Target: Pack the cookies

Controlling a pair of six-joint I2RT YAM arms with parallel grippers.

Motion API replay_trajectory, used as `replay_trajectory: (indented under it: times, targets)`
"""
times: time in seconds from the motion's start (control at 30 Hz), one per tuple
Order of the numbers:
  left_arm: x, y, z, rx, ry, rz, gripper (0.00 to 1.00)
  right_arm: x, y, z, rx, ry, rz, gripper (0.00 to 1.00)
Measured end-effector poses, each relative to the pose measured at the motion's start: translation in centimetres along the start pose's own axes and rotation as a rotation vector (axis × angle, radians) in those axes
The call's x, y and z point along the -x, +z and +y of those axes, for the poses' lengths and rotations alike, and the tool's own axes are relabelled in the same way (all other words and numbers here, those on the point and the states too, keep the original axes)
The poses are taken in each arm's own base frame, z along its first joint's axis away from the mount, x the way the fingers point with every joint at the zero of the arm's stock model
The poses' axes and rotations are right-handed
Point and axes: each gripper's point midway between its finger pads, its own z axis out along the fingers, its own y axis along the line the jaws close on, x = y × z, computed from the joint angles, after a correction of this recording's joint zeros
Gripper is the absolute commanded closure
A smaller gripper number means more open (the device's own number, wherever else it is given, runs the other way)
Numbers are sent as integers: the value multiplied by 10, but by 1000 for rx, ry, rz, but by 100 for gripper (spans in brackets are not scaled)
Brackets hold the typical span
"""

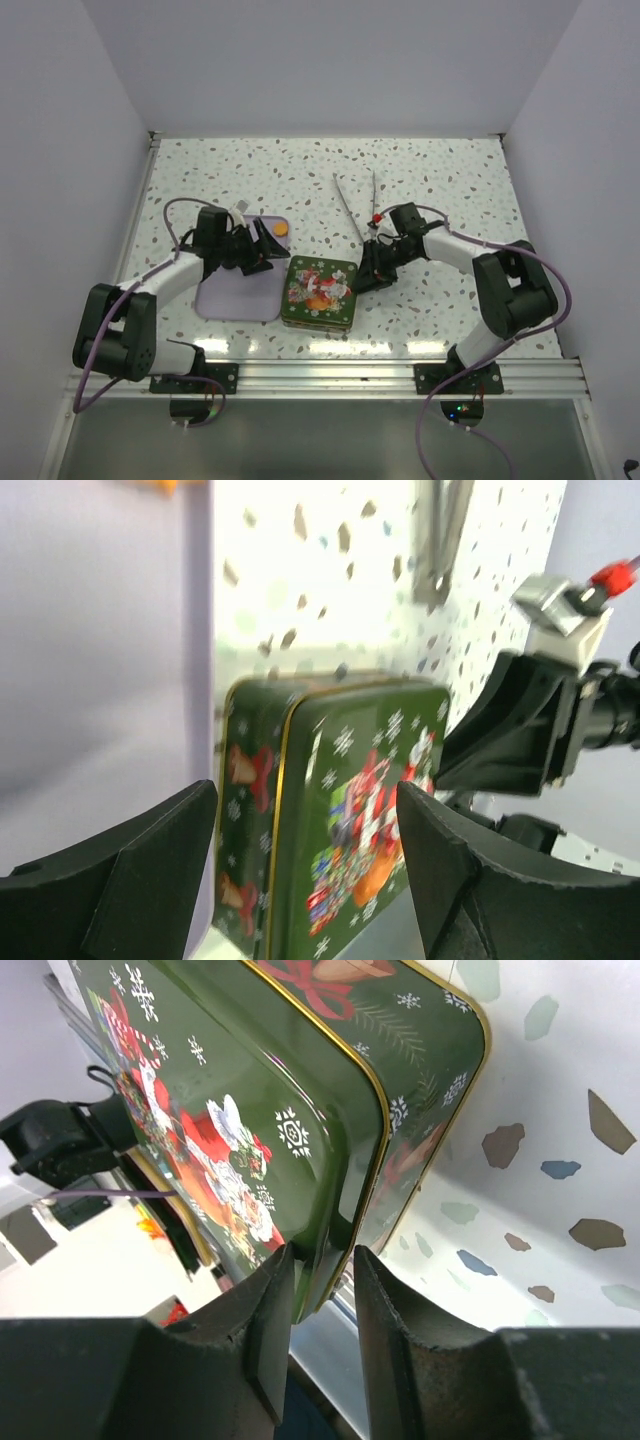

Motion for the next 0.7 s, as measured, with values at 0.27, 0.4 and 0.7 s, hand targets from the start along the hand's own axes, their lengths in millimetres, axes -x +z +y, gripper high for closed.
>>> replay_trajectory:
  times: [0.27,0.4,0.7]
  targets:
    - [78,-1,-49,16,110,-141,28,-7,-2,-2,-11,-22,9,64]
    - [97,17,-62,33,123,-138,28,-9,-3,-3,-22,-28,9,60]
    - [68,46,-87,41,192,-44,35,-13,-5,-7,-62,-54,8,57]
